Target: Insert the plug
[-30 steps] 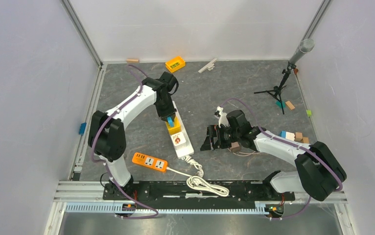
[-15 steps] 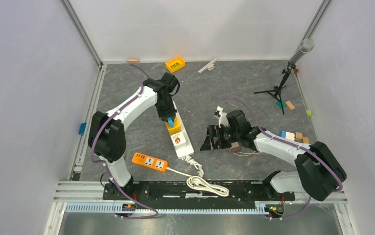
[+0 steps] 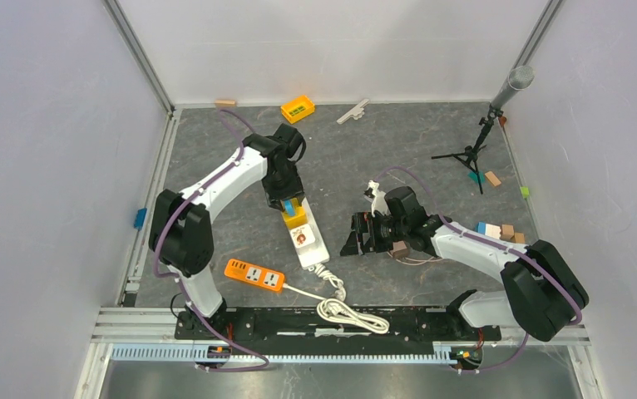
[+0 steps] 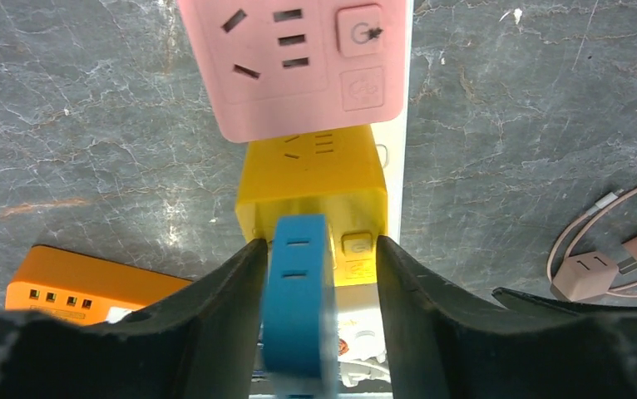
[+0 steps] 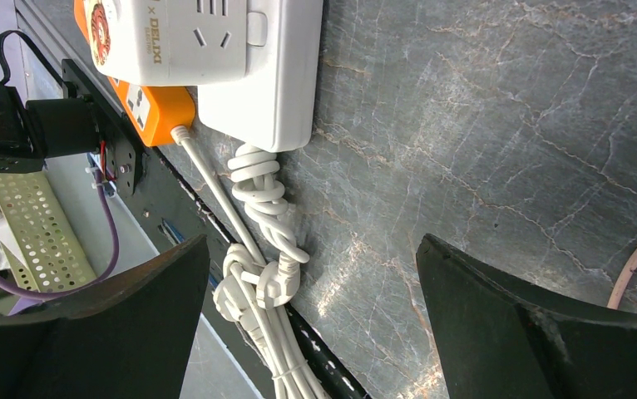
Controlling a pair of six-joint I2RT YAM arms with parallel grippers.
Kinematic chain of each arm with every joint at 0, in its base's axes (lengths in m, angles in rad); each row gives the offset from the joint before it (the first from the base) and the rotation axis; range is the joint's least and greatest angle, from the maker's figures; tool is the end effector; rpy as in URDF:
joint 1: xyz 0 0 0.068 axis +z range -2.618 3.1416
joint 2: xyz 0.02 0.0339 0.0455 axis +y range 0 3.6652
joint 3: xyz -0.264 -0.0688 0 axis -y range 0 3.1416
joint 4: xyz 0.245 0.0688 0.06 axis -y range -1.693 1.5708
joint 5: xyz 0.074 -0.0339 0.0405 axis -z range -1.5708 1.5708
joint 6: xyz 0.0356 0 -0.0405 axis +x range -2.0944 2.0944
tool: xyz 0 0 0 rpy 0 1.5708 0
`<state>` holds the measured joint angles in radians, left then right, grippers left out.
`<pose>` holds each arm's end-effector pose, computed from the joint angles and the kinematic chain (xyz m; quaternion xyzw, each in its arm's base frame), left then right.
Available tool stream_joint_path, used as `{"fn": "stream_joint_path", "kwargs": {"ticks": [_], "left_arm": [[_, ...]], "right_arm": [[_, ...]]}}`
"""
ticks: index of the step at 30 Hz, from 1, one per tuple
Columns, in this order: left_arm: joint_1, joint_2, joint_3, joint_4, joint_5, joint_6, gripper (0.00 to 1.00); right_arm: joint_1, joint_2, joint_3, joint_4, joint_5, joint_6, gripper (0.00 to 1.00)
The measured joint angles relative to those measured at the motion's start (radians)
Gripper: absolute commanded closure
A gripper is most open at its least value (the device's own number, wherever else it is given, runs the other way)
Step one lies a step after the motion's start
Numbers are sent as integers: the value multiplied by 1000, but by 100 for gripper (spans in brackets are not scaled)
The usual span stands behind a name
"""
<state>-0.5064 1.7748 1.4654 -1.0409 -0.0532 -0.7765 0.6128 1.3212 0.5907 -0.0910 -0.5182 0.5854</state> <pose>0.3062 -0.1677 0.2477 -0.1367 0.9841 -0.0446 0.1039 0.1934 0.1575 0.1737 -0.1061 0.8982 0.3964 0.1577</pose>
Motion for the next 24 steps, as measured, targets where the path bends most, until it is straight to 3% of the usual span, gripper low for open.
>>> {"fn": "stream_joint_path", "kwargs": {"ticks": [5, 9, 19, 24], "left_arm": [[-1, -1, 0, -9, -5, 1, 22], [-2, -1, 0, -21, -10, 2, 16], [-2, -5, 9, -79, -16, 18, 16], [-2, -15, 25, -98, -14, 19, 30]], "right_arm": [[0, 0, 0, 0, 0, 0, 2], [0, 0, 0, 0, 0, 0, 2], [0, 0, 0, 0, 0, 0, 2], [0, 0, 0, 0, 0, -1, 2]]}}
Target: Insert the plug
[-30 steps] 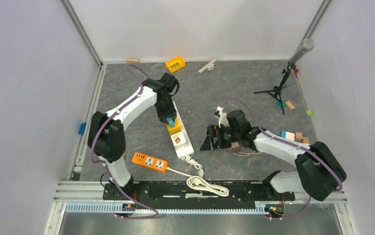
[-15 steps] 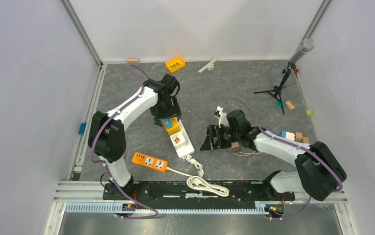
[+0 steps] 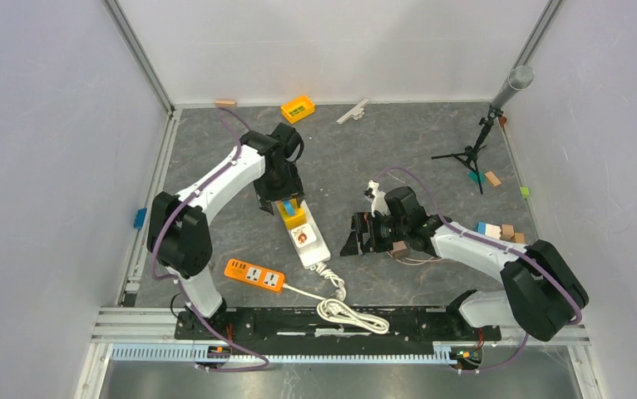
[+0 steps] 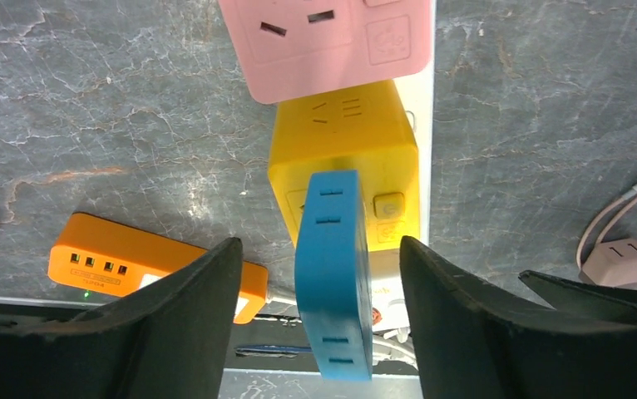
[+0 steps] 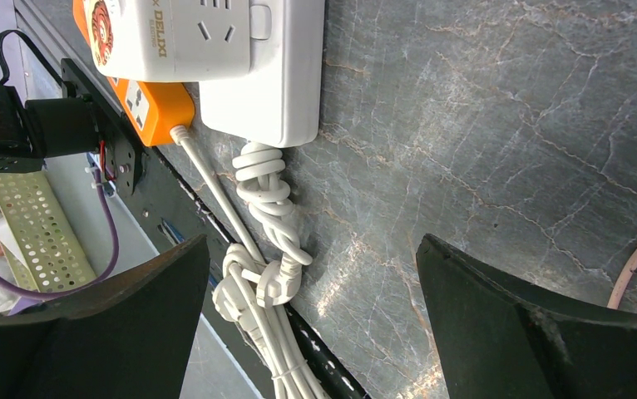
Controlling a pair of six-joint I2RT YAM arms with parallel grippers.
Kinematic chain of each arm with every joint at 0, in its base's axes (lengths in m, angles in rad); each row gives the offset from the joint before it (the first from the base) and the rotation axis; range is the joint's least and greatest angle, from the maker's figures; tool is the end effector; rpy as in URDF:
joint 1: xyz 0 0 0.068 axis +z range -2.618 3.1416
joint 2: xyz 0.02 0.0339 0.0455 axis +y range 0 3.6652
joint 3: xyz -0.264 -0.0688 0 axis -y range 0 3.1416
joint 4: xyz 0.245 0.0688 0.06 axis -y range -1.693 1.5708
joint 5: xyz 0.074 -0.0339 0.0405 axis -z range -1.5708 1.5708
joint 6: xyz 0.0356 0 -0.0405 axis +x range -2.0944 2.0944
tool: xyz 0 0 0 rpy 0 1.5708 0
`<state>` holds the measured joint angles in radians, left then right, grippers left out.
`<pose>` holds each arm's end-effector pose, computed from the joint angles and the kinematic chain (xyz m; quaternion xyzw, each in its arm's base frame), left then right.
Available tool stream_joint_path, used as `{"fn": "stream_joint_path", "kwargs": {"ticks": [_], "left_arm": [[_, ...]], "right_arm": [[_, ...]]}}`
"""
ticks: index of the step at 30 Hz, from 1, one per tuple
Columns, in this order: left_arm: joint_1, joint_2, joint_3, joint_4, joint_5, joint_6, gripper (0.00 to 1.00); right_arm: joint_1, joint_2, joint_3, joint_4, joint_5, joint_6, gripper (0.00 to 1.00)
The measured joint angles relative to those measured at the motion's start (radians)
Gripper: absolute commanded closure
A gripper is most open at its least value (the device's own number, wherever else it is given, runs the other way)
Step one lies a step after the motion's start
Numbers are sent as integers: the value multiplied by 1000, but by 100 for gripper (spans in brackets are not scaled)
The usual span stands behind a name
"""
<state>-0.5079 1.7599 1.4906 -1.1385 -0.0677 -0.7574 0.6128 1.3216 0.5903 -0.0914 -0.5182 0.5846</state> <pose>0.2978 -0.1630 0.2574 -0.1267 0.9880 -0.0209 0.0856 0.1933 0.1575 0.1735 -0.1063 0.8984 0.3961 0.1573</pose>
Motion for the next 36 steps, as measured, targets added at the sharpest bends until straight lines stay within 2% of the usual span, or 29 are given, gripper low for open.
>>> {"fn": "stream_joint_path", "kwargs": {"ticks": [10, 20, 27, 36], "left_arm": [[0, -21, 52, -12, 0, 0, 55], [0, -19, 53, -11, 5, -1, 86], [0, -17, 53, -11, 8, -1, 97], [0, -16, 44, 1, 9, -24, 98]], "right_arm": [[0, 2, 0, 0, 0, 0, 2], [0, 2, 0, 0, 0, 0, 2], [0, 2, 0, 0, 0, 0, 2], [0, 2, 0, 0, 0, 0, 2]]}}
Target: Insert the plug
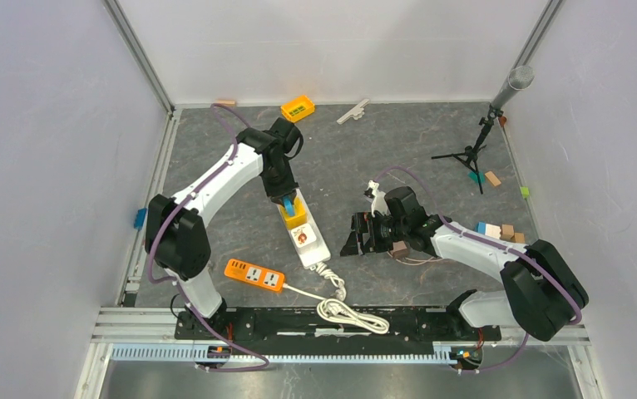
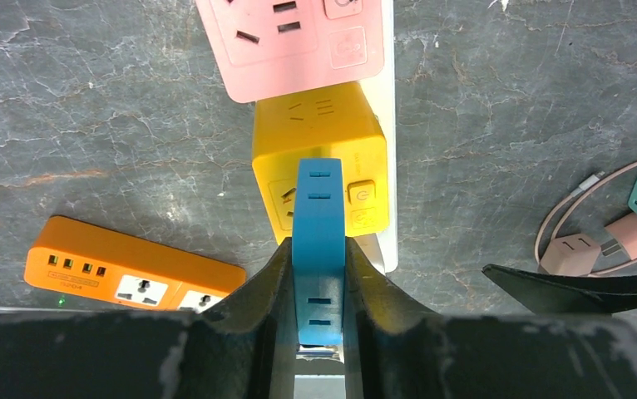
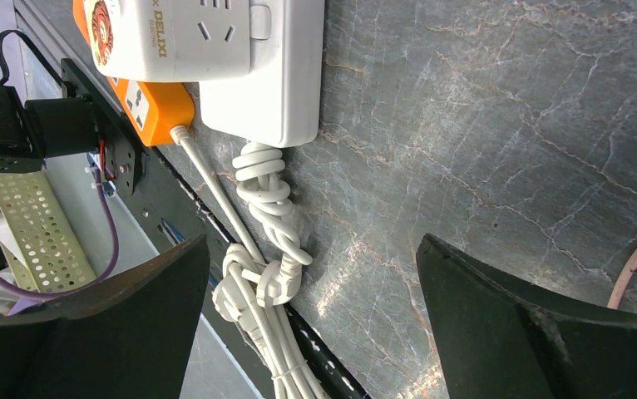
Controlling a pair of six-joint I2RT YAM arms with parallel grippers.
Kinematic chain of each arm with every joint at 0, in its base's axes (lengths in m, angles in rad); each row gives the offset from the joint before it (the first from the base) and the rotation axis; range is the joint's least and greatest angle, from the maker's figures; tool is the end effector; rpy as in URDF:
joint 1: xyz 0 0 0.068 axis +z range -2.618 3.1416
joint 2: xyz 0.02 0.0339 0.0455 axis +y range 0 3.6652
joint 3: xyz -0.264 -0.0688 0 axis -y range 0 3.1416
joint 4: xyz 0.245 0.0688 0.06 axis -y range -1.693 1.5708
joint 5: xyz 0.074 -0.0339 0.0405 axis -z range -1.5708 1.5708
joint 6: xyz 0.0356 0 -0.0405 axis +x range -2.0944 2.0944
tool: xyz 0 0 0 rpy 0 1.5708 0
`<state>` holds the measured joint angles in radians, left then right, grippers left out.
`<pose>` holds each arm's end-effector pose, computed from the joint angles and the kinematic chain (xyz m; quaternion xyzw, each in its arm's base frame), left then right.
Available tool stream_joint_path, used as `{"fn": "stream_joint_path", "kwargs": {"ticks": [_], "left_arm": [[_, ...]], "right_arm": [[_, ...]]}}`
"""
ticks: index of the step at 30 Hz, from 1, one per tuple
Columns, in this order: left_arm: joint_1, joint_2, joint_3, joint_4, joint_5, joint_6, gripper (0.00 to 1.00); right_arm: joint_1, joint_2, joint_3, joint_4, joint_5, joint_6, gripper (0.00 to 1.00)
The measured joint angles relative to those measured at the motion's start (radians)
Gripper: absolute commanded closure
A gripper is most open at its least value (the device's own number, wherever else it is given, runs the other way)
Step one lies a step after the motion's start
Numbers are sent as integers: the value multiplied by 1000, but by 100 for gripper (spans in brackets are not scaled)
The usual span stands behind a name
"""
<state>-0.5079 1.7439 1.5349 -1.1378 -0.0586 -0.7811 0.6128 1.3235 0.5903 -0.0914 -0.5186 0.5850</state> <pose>0.2998 -0.1645 0.2746 -0.1385 0.9836 -0.0438 0.1068 0.1934 0.1575 0.1730 -0.1060 0.8987 0.3958 0.1564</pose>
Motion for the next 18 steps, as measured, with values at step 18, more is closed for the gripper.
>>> {"fn": "stream_joint_path", "kwargs": {"ticks": [18], "left_arm": [[0, -38, -77, 67, -3, -76, 89]], "right_arm": [[0, 0, 0, 0, 0, 0, 2]]}}
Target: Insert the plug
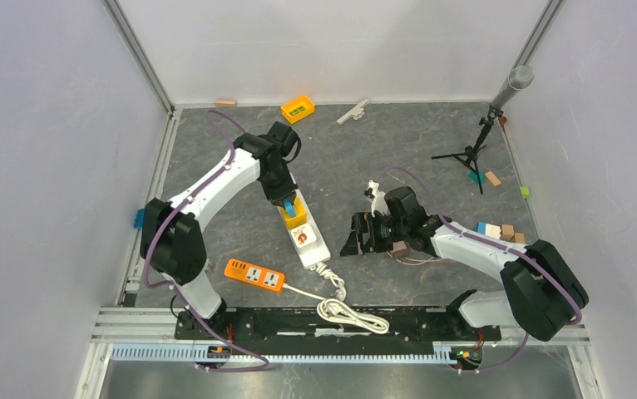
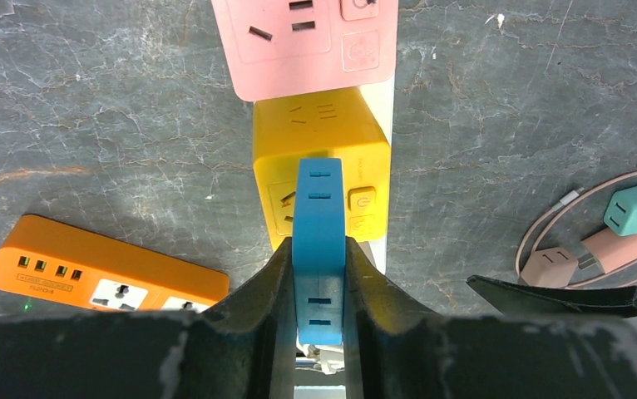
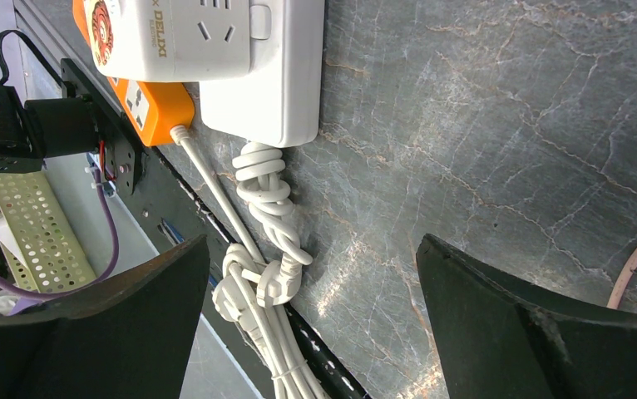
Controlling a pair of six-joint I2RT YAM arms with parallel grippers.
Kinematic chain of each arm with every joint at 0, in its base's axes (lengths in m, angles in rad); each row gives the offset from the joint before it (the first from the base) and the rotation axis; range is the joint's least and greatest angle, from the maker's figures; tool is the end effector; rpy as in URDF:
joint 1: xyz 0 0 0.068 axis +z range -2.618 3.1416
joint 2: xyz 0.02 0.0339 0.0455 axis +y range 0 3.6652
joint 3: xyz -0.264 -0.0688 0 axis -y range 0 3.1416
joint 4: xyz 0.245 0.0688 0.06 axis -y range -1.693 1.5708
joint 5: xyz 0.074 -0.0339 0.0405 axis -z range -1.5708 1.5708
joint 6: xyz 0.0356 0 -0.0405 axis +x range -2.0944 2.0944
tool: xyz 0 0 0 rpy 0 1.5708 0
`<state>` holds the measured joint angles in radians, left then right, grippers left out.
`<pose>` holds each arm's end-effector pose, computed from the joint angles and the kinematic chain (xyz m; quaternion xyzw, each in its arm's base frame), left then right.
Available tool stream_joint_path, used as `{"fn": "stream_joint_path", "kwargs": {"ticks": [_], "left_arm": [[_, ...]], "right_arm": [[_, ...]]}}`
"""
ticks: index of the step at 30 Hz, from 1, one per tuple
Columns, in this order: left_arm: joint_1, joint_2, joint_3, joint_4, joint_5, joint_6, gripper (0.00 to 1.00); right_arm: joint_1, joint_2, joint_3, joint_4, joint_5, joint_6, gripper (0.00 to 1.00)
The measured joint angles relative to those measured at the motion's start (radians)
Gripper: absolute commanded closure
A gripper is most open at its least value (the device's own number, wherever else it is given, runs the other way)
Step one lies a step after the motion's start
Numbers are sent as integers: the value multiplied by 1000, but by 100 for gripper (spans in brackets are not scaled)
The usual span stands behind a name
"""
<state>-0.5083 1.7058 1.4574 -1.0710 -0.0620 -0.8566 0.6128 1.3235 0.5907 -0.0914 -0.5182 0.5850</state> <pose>0.2937 -0.1611 0.2669 -0.1756 0.9760 -0.0552 0.1166 0.1935 0.1576 0.1732 -0.1059 0.8987 0.3958 0.1567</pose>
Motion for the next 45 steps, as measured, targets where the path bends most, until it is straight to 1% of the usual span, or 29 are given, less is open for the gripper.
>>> {"fn": "stream_joint_path", "kwargs": {"ticks": [2, 3, 4, 8, 12, 14, 18, 23, 30, 35, 39, 45], "left_arm": [[0, -1, 1, 0, -1, 0, 65], [0, -1, 2, 0, -2, 0, 51], [0, -1, 4, -2, -7, 2, 42], [-4, 14, 5, -27, -43, 24, 16], [-4, 14, 50, -53, -63, 52, 3], [-4, 8, 88, -53, -68, 63, 1], [-4, -45, 148, -51, -69, 93, 0], [-4, -146, 162, -32, -65, 144, 0], [-4, -296, 48, 94, 15, 198, 0], [-4, -344, -28, 189, 91, 200, 0], [-4, -351, -52, 238, 126, 200, 0], [-3, -359, -53, 276, 152, 200, 0]], "right_arm": [[0, 0, 0, 0, 0, -1, 2], [0, 0, 0, -1, 0, -3, 2], [0, 0, 0, -4, 2, -7, 2], [0, 0, 13, -34, 14, -19, 2], [0, -5, 48, -77, 43, -41, 2], [0, -16, 76, -109, 66, -57, 2], [-9, -53, 134, -170, 121, -96, 2], [-35, -99, 194, -273, 235, -150, 2], [-56, -152, 201, -428, 421, -209, 2], [-57, -152, 202, -524, 538, -251, 6], [-57, -148, 201, -556, 574, -274, 8], [-57, -111, 158, -560, 576, -288, 16]]}}
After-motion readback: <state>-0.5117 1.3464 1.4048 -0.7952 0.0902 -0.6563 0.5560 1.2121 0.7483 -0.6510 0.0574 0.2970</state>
